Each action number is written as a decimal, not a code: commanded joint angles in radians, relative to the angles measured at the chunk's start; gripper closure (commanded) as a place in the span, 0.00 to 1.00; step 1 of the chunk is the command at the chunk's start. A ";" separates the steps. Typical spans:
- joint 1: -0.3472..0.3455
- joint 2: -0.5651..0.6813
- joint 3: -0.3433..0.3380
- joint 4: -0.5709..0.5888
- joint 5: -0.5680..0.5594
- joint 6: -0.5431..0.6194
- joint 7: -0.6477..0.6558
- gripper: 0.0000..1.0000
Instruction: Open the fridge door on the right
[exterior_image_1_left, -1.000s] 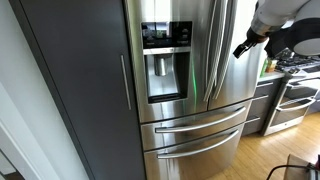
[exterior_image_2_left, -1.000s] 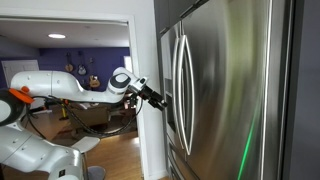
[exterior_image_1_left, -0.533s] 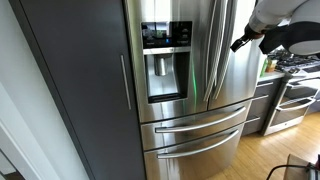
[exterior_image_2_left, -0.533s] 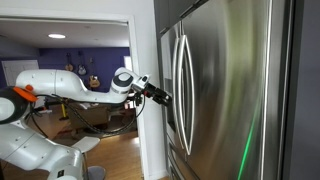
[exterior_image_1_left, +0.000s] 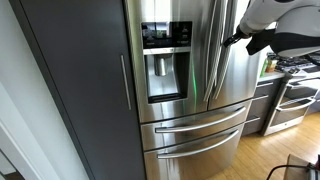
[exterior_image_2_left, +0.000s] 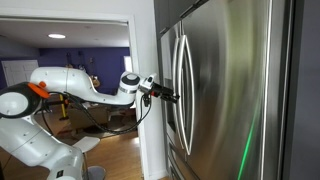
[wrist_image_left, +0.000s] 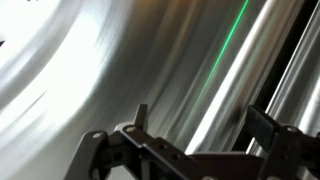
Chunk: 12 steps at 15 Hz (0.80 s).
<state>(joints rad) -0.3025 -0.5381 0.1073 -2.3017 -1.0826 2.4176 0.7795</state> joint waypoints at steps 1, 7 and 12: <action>0.027 0.058 -0.043 0.039 -0.120 0.046 0.117 0.00; 0.081 0.079 -0.098 0.039 -0.183 0.068 0.173 0.01; 0.130 0.080 -0.145 0.025 -0.135 0.111 0.158 0.47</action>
<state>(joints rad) -0.1998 -0.5082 0.0140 -2.2958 -1.2181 2.4717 0.8962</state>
